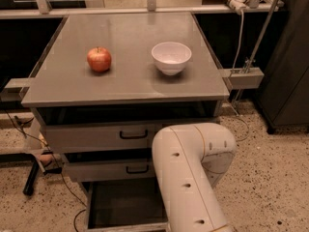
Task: Open bottom drawer
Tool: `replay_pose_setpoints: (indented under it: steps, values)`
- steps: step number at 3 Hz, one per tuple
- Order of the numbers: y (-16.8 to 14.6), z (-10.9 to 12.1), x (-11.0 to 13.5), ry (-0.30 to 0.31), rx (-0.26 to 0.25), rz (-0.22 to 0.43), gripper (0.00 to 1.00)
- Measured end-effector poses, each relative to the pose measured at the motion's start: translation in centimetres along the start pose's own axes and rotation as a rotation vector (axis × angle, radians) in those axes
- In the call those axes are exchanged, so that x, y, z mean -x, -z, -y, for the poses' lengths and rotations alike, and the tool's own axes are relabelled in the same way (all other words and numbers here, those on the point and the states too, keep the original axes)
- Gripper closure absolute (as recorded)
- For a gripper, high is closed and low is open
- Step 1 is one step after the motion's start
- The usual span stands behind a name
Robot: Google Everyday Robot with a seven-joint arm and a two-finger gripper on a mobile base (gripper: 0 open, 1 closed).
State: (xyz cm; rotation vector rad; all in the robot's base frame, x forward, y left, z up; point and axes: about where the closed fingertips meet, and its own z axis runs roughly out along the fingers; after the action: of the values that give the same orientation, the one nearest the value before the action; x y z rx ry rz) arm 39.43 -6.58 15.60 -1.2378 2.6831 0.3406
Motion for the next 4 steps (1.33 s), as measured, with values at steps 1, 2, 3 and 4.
replay_pose_setpoints:
  steps: [1,2,3,4]
  values:
    - [0.0,0.0,-0.2,0.001,0.004,-0.008,0.00]
    - [0.1,-0.1,-0.4,0.006,0.008,-0.024,0.00]
    - [1.4,-1.3,-2.1,-0.001,0.029,-0.037,0.00]
    - [3.4,-2.8,-3.6,-0.021,0.030,-0.040,0.00]
